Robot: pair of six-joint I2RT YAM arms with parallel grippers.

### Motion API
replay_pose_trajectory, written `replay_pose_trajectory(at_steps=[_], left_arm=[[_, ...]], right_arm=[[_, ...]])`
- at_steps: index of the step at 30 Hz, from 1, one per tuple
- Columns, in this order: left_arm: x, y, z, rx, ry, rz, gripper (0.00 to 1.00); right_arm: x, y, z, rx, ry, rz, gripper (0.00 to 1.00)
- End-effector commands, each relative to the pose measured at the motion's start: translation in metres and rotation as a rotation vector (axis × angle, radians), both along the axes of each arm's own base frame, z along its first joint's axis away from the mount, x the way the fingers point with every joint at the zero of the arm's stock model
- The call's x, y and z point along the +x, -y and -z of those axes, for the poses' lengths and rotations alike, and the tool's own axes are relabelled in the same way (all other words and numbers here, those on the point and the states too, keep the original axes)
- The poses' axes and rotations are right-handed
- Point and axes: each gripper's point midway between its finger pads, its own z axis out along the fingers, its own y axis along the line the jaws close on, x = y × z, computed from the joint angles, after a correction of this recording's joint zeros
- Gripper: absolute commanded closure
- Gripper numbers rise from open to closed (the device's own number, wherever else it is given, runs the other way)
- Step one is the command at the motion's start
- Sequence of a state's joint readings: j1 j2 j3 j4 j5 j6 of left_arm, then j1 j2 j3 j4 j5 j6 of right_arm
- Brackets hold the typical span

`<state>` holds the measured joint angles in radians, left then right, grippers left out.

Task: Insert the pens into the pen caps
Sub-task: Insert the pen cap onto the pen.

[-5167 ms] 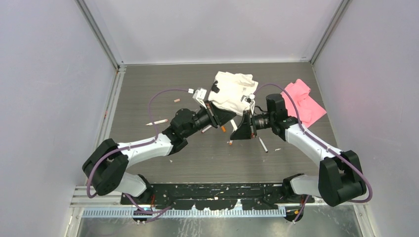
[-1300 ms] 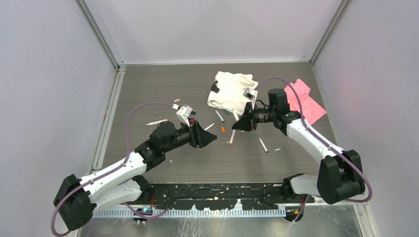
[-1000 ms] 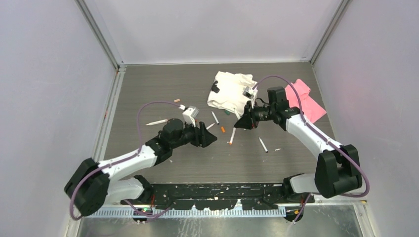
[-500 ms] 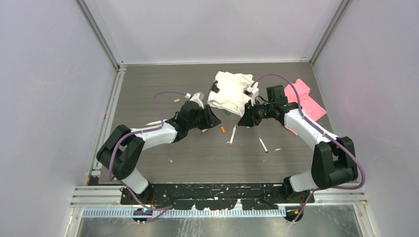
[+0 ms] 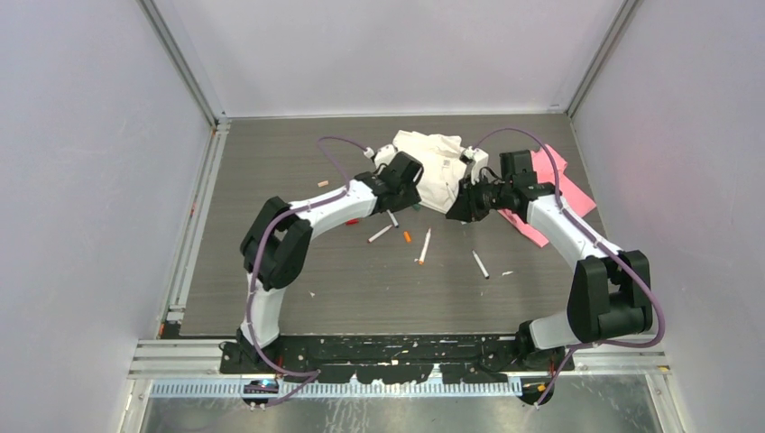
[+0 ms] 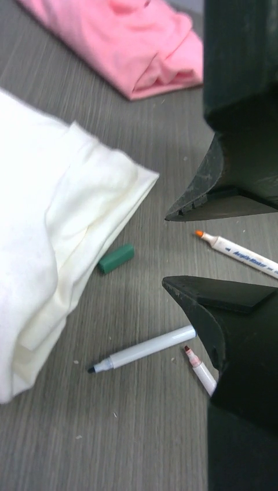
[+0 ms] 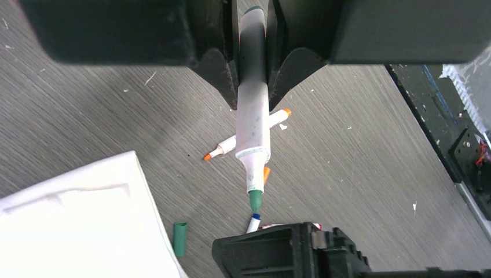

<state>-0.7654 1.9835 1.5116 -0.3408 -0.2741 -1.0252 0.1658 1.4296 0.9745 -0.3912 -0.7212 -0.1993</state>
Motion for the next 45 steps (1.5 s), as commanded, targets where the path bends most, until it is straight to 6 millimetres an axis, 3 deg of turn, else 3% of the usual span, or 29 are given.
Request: replay_pose_trajectory(at_steps=[1,10,28,33,40,45], left_arm=[[0.004,-0.015,0.019,0.100,-0.083,-0.098,0.60],[0.022,0.010,0.035,0.124,-0.131,-0.081,0.59],[0.022,0.011,0.062,0.177,-0.190,-0.078,0.68],[0.020,0.006,0.067,0.210,-0.211,-0.073,0.69],[0.006,-0.012,0.072,0.313,-0.240,-0.018,0.82],[-0.001,-0.027,0.071,0.414,-0.246,0.066,0.83]], right_arm=[[0.011,0.004,-0.026,0.031,0.055,0.025,0.99],[0.011,0.009,-0.030,0.053,0.051,0.039,0.99],[0.010,0.007,-0.030,0.068,0.040,0.032,0.99],[0.010,0.007,-0.031,0.072,0.040,0.031,0.99],[0.008,0.005,-0.033,0.082,0.041,0.025,0.99],[0.008,0.004,-0.036,0.092,0.042,0.023,0.99]])
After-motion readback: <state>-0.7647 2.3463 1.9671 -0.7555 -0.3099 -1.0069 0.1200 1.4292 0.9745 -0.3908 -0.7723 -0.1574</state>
